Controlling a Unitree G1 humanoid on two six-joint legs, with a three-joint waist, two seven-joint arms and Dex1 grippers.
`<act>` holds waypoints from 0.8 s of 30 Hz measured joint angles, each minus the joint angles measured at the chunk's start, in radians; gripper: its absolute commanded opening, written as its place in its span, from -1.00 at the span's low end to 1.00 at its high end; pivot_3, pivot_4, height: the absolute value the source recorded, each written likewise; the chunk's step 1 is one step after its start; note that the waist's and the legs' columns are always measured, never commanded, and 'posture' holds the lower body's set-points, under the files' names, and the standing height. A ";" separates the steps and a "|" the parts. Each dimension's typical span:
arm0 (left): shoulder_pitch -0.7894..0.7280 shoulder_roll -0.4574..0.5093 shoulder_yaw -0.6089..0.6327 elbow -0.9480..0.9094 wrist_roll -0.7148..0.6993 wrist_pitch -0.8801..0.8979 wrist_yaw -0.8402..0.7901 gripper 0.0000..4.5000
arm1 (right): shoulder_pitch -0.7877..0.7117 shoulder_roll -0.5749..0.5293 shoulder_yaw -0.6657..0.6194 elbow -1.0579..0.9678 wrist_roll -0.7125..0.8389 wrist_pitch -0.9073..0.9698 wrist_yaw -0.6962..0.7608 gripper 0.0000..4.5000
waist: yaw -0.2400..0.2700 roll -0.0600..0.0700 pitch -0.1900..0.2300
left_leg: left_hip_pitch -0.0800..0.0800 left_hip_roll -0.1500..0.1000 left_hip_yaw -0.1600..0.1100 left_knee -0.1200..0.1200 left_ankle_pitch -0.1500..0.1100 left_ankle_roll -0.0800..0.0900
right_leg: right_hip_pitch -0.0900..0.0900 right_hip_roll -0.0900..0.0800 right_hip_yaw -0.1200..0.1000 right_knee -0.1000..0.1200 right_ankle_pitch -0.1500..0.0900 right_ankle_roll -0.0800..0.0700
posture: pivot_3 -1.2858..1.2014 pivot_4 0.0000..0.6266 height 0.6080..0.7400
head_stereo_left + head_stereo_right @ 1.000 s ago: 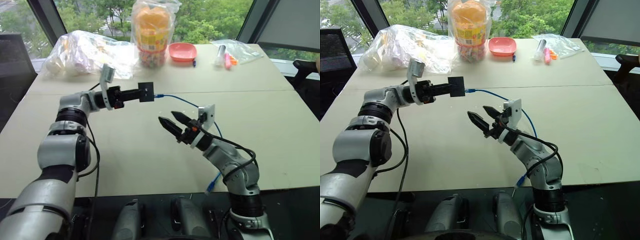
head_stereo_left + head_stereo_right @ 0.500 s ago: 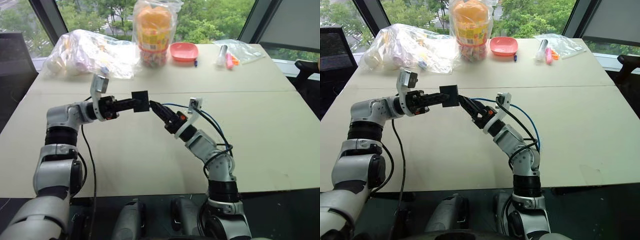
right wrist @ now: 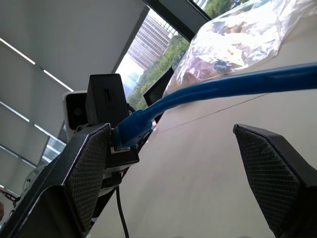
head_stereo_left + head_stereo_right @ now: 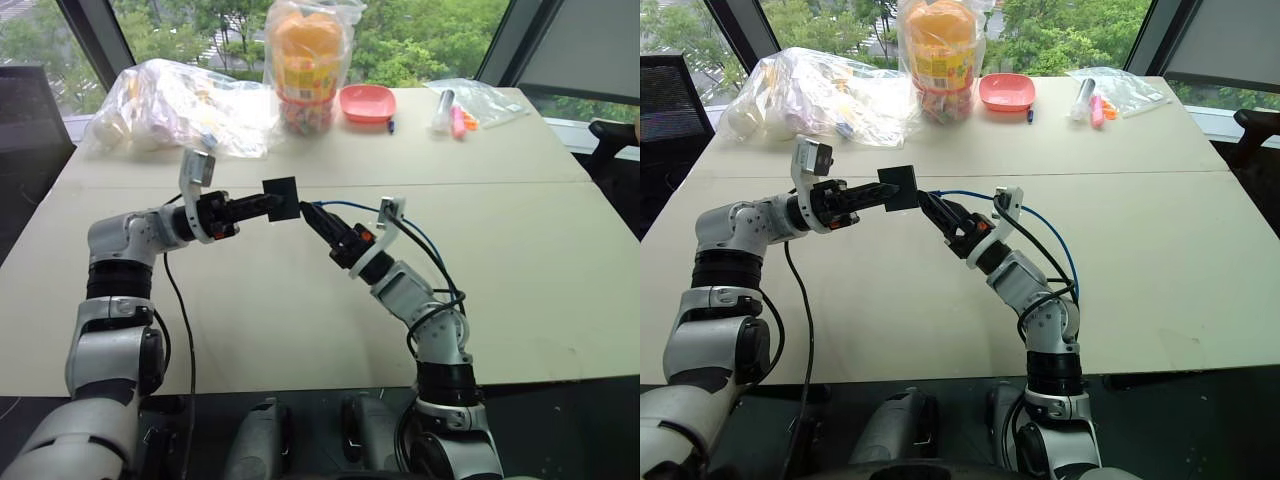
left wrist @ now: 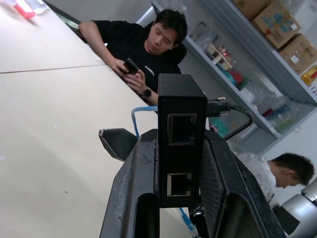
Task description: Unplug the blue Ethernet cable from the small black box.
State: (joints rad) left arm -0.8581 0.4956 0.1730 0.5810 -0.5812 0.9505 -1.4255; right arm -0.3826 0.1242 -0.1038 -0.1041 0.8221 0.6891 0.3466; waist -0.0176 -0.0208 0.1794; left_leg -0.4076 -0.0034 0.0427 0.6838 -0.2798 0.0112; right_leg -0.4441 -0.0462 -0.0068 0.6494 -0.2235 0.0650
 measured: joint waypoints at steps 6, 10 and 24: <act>0.000 0.000 0.000 0.000 -0.016 0.000 0.009 -0.78 | 0.004 -0.002 0.002 -0.002 0.000 -0.007 0.010 0.61 | 0.000 0.000 0.000 | 0.000 0.000 0.000 0.000 0.000 0.000 | 0.000 0.000 0.000 0.000 0.000 0.000 | 0.03 -0.52 1.00; 0.009 0.001 -0.002 -0.001 -0.017 0.002 0.017 -0.78 | 0.006 -0.003 0.023 -0.010 0.000 -0.014 0.031 -0.18 | -0.001 0.000 0.000 | 0.000 0.000 0.000 0.000 0.000 0.000 | 0.000 0.000 0.000 0.000 0.000 0.000 | 0.03 -0.52 1.00; 0.020 0.003 0.011 0.019 -0.049 0.009 0.088 -0.78 | -0.013 -0.008 0.029 0.019 0.004 -0.047 0.027 -0.97 | -0.001 0.000 0.000 | 0.000 0.000 0.000 0.000 0.000 0.000 | 0.000 0.000 0.000 0.000 0.000 0.000 | 0.03 -0.52 1.00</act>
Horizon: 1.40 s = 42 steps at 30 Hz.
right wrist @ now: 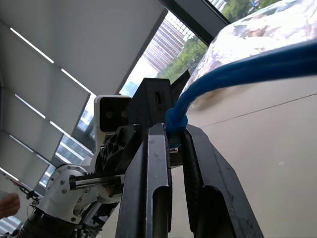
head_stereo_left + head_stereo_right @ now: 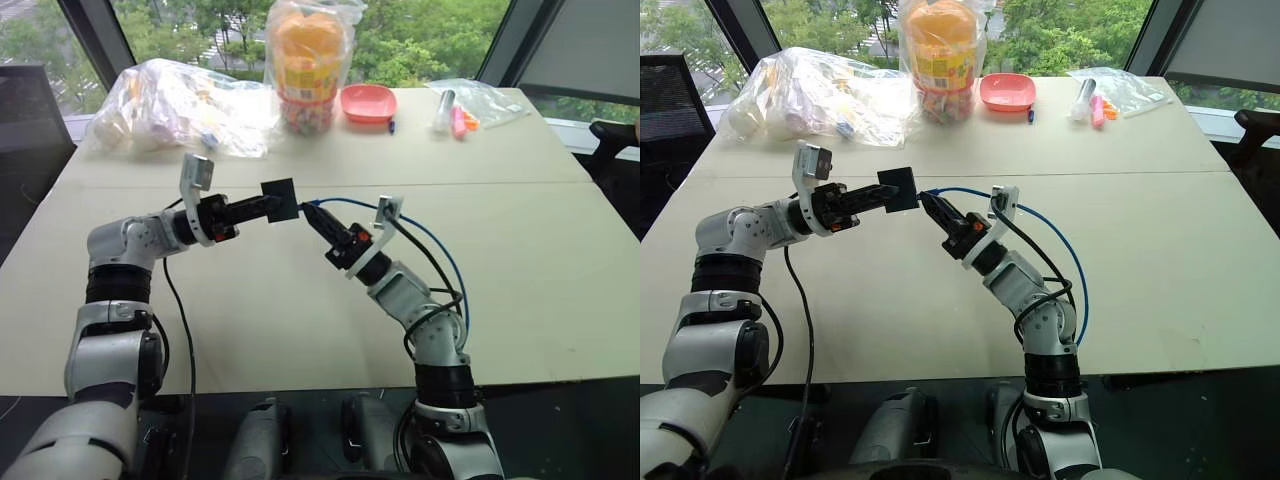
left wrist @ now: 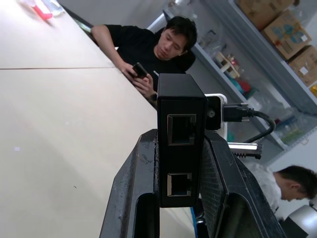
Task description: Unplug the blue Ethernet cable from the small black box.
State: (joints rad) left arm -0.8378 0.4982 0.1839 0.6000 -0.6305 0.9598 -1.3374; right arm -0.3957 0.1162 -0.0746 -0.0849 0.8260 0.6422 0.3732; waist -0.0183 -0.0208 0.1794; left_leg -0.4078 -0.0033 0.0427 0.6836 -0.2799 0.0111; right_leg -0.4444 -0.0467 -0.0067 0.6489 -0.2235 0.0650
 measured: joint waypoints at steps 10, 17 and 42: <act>-0.009 0.064 -0.040 -0.035 -0.013 0.024 0.016 -0.78 | -0.095 -0.115 0.020 0.095 0.062 0.009 0.026 -0.97 | 0.001 0.000 0.000 | 0.000 0.000 0.000 -0.001 0.000 0.000 | 0.000 -0.001 0.000 -0.002 0.000 0.000 | 0.03 -0.52 1.00; -0.008 0.064 -0.048 -0.052 -0.025 0.031 0.027 -0.78 | -0.102 -0.140 0.023 0.107 0.075 0.008 0.043 -0.97 | -0.002 0.000 0.000 | 0.000 0.000 0.000 -0.002 0.000 0.000 | -0.001 -0.002 0.000 -0.002 0.000 0.000 | 0.03 -0.52 1.00; -0.014 0.015 -0.001 0.009 -0.094 0.052 -0.014 -0.78 | 0.000 -0.098 -0.036 -0.009 0.092 0.008 0.024 0.70 | 0.001 0.000 0.000 | -0.002 -0.001 0.000 -0.004 0.000 0.000 | -0.003 -0.005 0.000 -0.003 -0.001 -0.002 | 0.03 -0.52 1.00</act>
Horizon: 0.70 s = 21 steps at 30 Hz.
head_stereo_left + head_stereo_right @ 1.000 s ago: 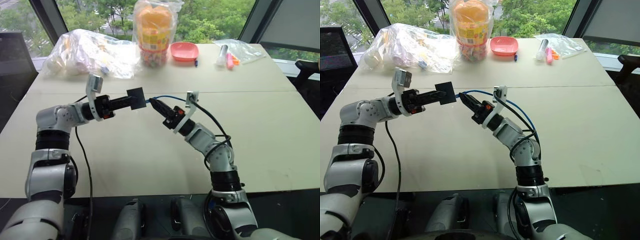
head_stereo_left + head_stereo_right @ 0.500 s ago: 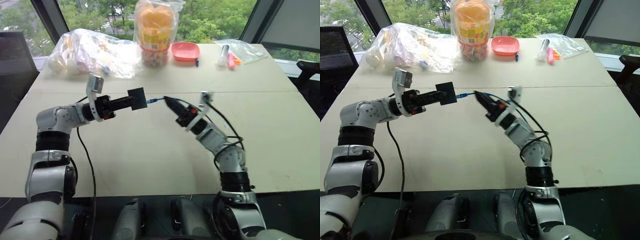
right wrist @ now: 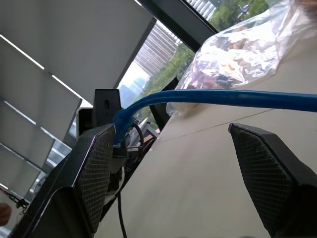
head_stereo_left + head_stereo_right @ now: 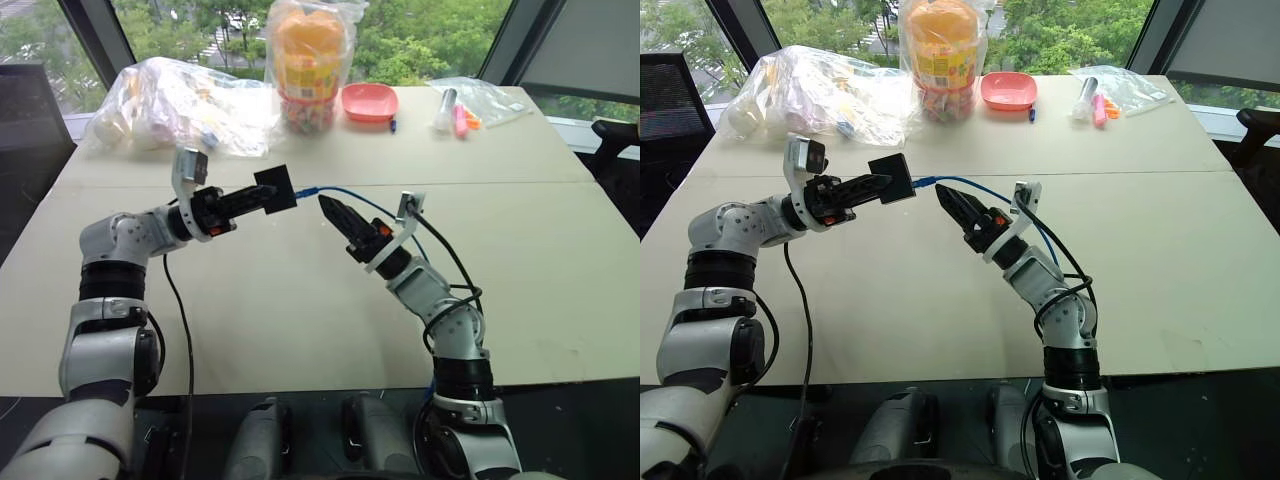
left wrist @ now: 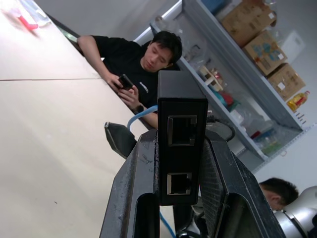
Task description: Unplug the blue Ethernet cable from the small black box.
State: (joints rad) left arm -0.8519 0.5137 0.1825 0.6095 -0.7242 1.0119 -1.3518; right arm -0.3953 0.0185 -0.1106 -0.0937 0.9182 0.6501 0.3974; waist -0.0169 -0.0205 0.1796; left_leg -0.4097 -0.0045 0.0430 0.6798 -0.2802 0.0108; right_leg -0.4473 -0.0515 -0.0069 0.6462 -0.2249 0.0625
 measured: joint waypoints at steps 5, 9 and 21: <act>-0.001 -0.018 -0.005 0.016 0.001 -0.002 0.000 -0.78 | 0.007 -0.003 0.016 -0.019 -0.001 0.001 0.008 0.70 | -0.001 0.000 0.000 | 0.000 0.000 0.000 0.000 0.000 0.000 | 0.000 0.000 0.000 0.000 0.000 -0.001 | 0.03 -0.52 1.00; -0.003 -0.026 -0.011 0.018 0.008 -0.016 0.000 -0.78 | 0.007 -0.007 0.027 -0.019 -0.014 -0.001 0.009 0.70 | -0.003 0.000 0.000 | 0.000 0.000 0.000 0.000 0.000 0.000 | 0.000 0.000 0.000 0.000 -0.001 -0.001 | 0.03 -0.52 1.00; -0.003 -0.034 -0.015 0.017 0.024 -0.021 0.000 -0.78 | 0.006 -0.006 0.046 -0.018 -0.084 -0.032 0.009 0.70 | -0.002 0.000 0.000 | 0.000 0.000 0.000 0.000 0.000 0.000 | 0.000 0.000 0.000 0.000 -0.001 -0.001 | 0.03 -0.52 1.00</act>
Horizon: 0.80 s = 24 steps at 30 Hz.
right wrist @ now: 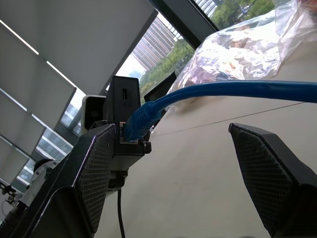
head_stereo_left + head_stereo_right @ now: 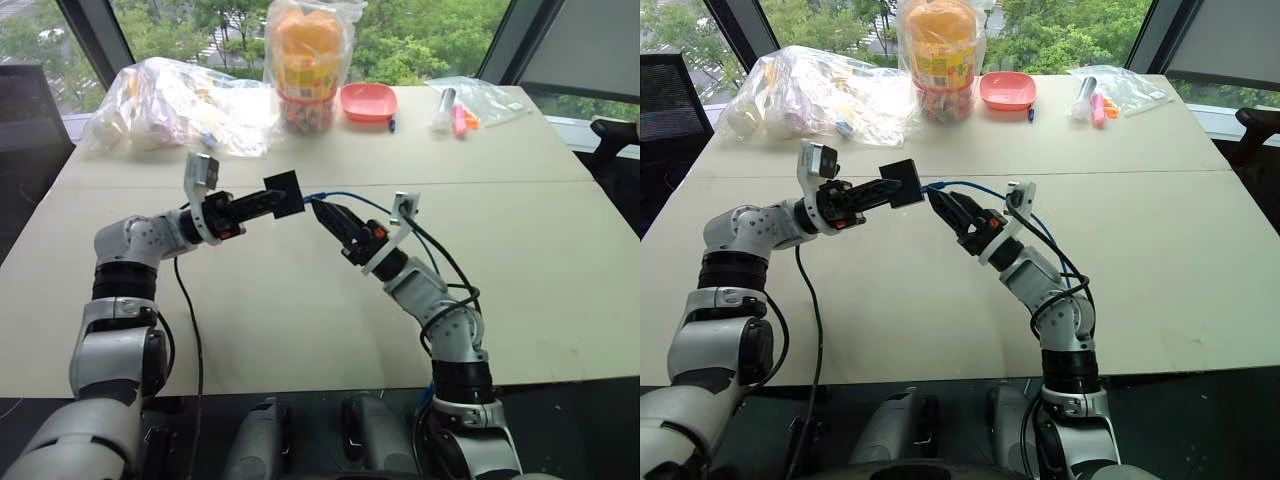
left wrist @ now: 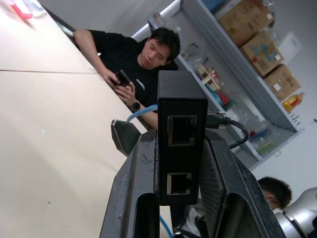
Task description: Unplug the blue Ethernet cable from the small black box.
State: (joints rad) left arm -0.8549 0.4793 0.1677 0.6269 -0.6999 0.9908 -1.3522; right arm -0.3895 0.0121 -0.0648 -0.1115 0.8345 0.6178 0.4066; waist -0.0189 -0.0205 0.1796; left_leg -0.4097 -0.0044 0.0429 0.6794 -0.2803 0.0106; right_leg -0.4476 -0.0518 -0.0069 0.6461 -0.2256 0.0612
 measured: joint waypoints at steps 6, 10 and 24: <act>0.000 -0.009 -0.028 0.000 0.025 -0.025 0.002 -0.78 | -0.010 0.002 0.009 0.003 -0.035 -0.018 0.004 0.70 | 0.000 0.000 0.000 | 0.000 0.000 0.000 0.000 0.000 0.000 | 0.000 0.000 0.000 0.000 0.000 0.000 | 0.03 -0.52 1.00; 0.000 -0.010 -0.031 0.000 0.032 -0.027 0.002 -0.78 | -0.011 0.004 0.017 0.003 -0.044 -0.019 0.006 0.70 | 0.000 0.000 0.000 | 0.000 0.000 0.000 -0.001 0.000 0.000 | -0.001 0.000 0.000 0.000 0.000 0.000 | 0.03 -0.52 1.00; -0.004 -0.013 -0.014 0.007 0.028 -0.024 0.009 -0.78 | -0.008 0.005 0.036 0.003 -0.067 -0.019 0.022 0.13 | 0.000 0.000 0.000 | -0.001 0.000 0.000 -0.001 0.000 0.000 | -0.001 0.000 0.000 0.000 0.000 0.000 | 0.03 -0.52 1.00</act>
State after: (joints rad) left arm -0.8590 0.4665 0.1541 0.6341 -0.6720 0.9666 -1.3434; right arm -0.3970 0.0173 -0.0287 -0.1086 0.7678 0.5986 0.4288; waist -0.0189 -0.0205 0.1797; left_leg -0.4102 -0.0044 0.0430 0.6781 -0.2803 0.0106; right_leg -0.4487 -0.0521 -0.0069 0.6457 -0.2256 0.0612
